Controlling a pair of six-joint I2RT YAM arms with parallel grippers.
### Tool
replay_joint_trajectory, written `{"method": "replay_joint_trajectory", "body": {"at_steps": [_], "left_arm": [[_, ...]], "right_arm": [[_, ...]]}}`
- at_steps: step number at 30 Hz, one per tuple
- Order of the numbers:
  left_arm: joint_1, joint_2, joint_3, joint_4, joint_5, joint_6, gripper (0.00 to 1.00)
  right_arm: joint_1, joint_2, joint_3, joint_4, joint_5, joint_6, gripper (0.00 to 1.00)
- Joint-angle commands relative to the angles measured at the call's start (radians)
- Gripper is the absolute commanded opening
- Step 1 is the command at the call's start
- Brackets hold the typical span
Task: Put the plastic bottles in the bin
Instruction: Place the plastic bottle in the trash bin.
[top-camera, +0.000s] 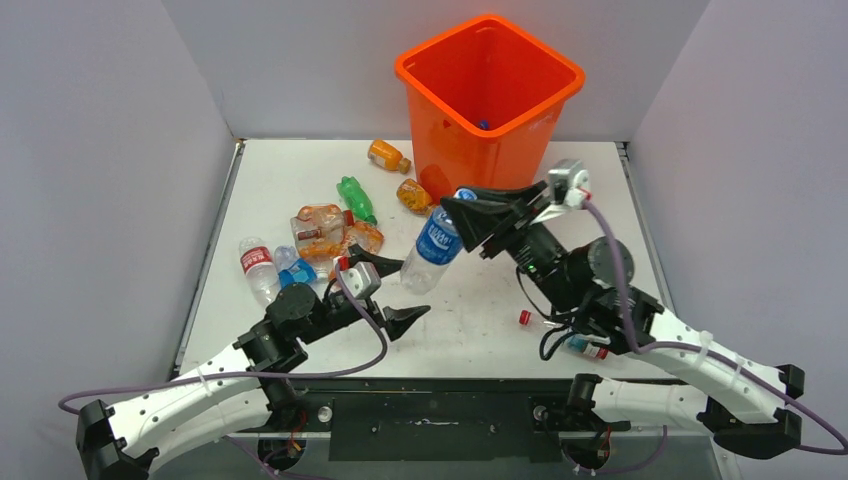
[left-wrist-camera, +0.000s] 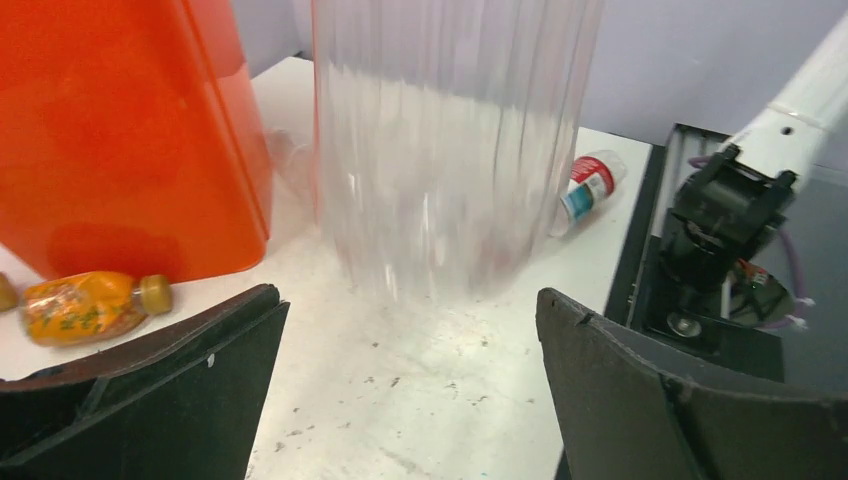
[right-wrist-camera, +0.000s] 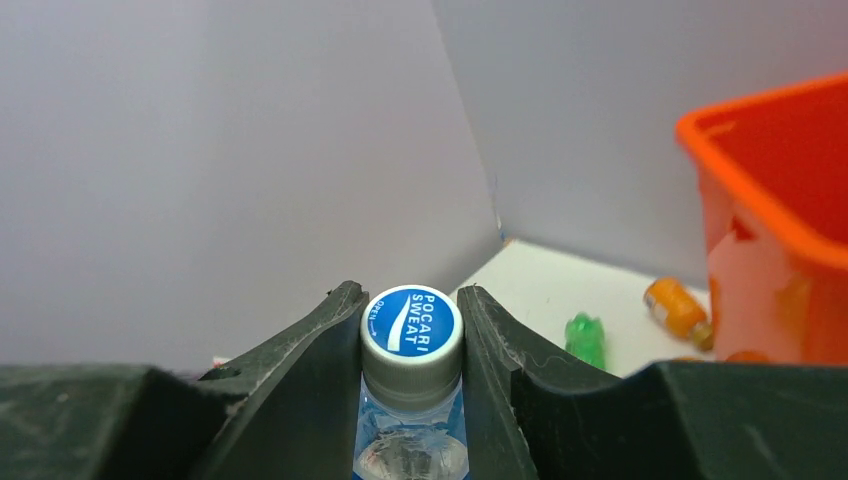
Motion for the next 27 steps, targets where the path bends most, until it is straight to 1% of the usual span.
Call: {"method": "replay_joint_trajectory", "body": {"at_steps": [1,4,7,10,11,13,14,16,18,22,24,27], "left_arm": [[-0.004,-0.019,0.009,0.054,-0.151,0.033,0.96],[-0.004,0.015,0.052,-0.028,-0.236,0.062,0.96],[-0.004,0.051,0.090,-0.076,-0.301,0.053,0.96],[-0.005,0.062,0.099,-0.086,-0.354,0.050,0.96],[-0.004,0.060,0.094,-0.082,-0.367,0.057,0.96],[-0.004,0.051,0.078,-0.064,-0.393,0.071,0.96],[-0.004,0.045,0.068,-0.055,-0.399,0.082,0.96],[-0.005,0.032,0.053,-0.043,-0.403,0.098,0.96],[-0.006,0.026,0.050,-0.042,-0.412,0.103,0.96],[-0.006,0.030,0.059,-0.057,-0.434,0.100,0.96],[-0.006,0.030,0.061,-0.059,-0.443,0.106,0.96],[-0.007,0.020,0.056,-0.058,-0.461,0.115,0.96]], "right_arm": [[0.004,-0.029,0.166,0.037,0.106,-0.166,0.05],[0.002,0.004,0.247,0.107,0.151,-0.256,0.05],[0.003,0.056,0.304,0.196,0.257,-0.363,0.05],[0.000,0.115,0.339,0.326,0.342,-0.482,0.05],[-0.002,0.133,0.342,0.404,0.355,-0.520,0.05],[-0.017,0.167,0.356,0.489,0.372,-0.563,0.05],[-0.034,0.186,0.377,0.496,0.385,-0.555,0.05],[-0.100,0.224,0.438,0.459,0.385,-0.468,0.05],[-0.200,0.258,0.482,0.432,0.312,-0.370,0.05],[-0.335,0.397,0.654,0.344,0.284,-0.282,0.05],[-0.439,0.456,0.712,0.296,0.250,-0.156,0.05],[-0.611,0.523,0.714,0.257,0.161,0.053,0.05]]}}
